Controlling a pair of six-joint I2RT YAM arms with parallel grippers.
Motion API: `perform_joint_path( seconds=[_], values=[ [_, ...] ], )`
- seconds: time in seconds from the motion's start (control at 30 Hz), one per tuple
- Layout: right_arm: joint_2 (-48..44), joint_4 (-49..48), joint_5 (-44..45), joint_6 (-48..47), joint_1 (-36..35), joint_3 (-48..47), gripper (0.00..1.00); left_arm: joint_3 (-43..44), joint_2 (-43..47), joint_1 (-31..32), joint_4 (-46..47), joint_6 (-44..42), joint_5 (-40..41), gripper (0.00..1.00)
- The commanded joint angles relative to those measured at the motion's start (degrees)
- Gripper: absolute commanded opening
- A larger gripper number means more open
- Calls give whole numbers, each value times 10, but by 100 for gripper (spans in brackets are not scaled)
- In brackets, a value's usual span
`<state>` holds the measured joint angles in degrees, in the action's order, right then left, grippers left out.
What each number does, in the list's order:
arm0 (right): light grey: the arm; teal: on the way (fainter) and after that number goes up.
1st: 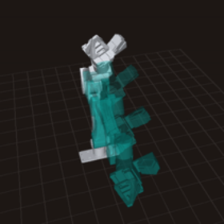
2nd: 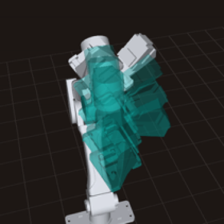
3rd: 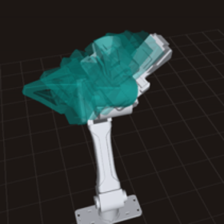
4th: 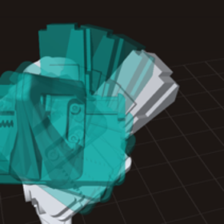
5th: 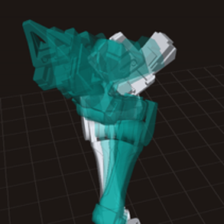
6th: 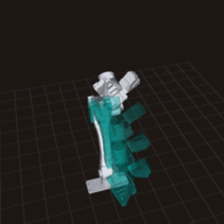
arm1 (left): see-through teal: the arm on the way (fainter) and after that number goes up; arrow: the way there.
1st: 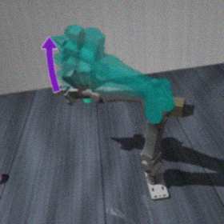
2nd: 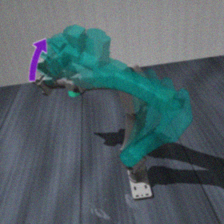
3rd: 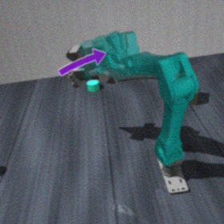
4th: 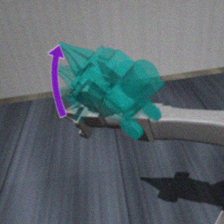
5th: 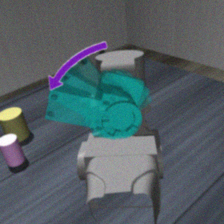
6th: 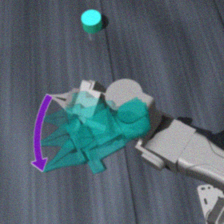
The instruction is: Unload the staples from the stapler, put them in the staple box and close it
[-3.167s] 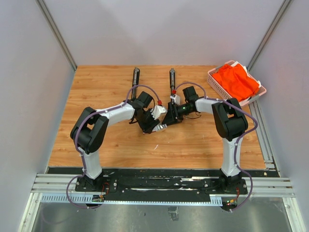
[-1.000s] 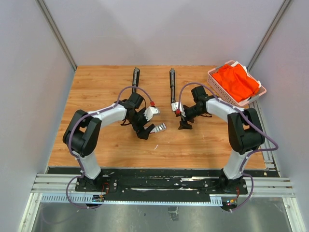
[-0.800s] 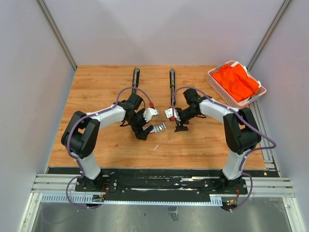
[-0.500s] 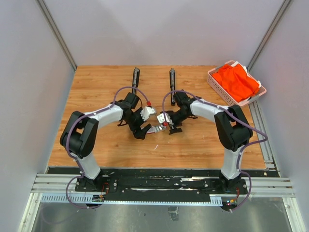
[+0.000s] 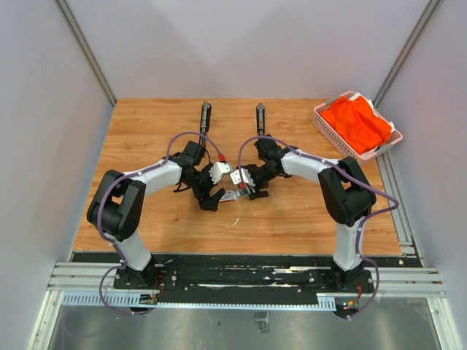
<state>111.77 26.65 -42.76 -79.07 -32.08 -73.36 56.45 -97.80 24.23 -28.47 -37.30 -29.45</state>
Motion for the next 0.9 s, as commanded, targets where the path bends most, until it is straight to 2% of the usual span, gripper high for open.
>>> perform_joint_path(
  seconds=[0.0,0.1,0.43,0.6,0.87],
  values=[
    [14,-20,31,18,-17,-6,76,-29,-26,-1,-69,-13,-23,99],
    [29,-8,34,12,-20,-12,75,-31,-26,-1,-69,-16,-25,99],
    [50,27,43,17,-25,-40,65,-36,-21,-1,-67,-19,-29,99],
    [50,12,65,70,-27,-37,56,-37,-21,-1,-65,-16,-28,99],
    [50,-11,99,164,-28,-28,48,-36,-19,-1,-70,-9,-31,99]
  ],
)
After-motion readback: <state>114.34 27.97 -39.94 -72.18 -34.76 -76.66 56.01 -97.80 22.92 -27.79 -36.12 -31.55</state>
